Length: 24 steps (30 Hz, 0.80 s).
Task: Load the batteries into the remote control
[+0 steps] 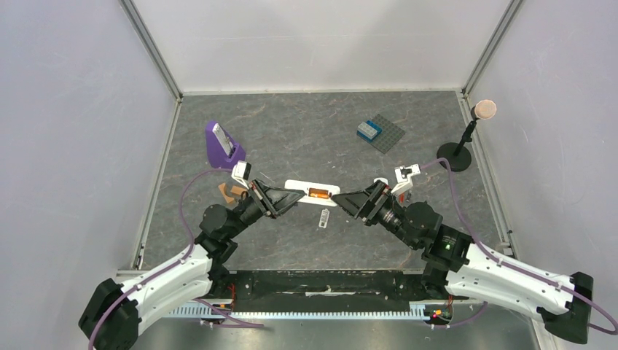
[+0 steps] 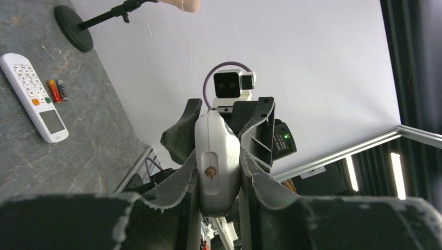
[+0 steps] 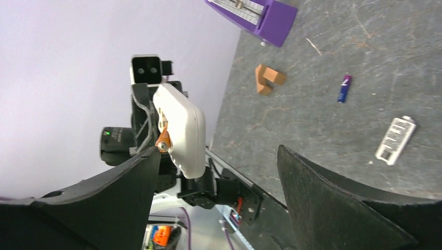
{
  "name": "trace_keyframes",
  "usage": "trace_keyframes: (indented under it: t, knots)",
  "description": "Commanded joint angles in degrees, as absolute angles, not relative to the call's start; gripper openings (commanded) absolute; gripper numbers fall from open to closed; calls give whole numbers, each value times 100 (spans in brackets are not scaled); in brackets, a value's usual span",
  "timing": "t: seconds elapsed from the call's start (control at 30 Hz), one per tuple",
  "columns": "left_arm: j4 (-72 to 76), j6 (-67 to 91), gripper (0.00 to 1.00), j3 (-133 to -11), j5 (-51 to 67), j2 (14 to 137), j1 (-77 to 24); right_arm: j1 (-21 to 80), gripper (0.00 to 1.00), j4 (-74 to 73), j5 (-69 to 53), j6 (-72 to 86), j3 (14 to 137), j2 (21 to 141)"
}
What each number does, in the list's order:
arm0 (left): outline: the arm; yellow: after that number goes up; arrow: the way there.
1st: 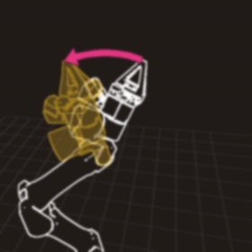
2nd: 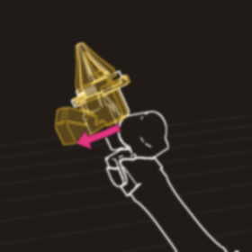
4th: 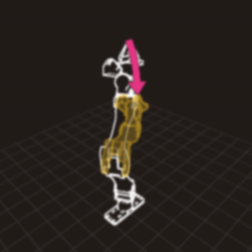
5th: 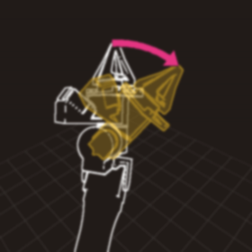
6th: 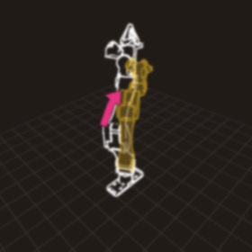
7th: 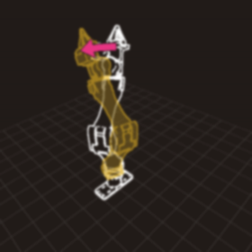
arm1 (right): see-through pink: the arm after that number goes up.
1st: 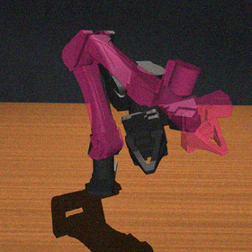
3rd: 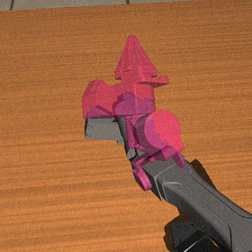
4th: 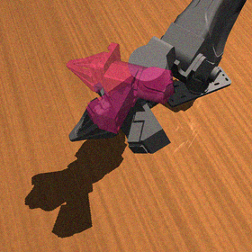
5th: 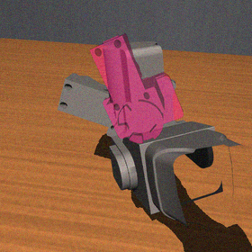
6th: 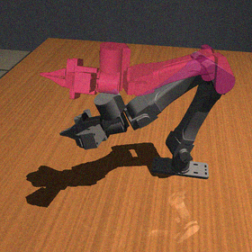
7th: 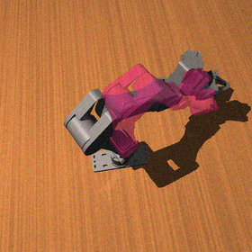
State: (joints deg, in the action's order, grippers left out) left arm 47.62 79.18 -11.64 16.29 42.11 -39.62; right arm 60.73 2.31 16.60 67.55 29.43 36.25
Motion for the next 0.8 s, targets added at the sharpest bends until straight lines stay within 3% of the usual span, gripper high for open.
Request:
trace_keyframes:
  t: [0.0,0.27,0.47,0.77]
  knots:
    - [5457,8262,2,-1405,1527,4328,-3975,6064,85,1179,1828,7247,2859,3591]
    - [5572,8244,2,-1415,1558,4372,-3973,6066,84,1506,1659,7387,2860,3793]
    - [5631,8344,2,-1389,1545,4349,-3982,6064,74,1658,1508,7532,2792,3981]
    - [5893,8517,2,-1340,1541,4405,-3973,6064,68,1874,1373,7630,2683,4150]
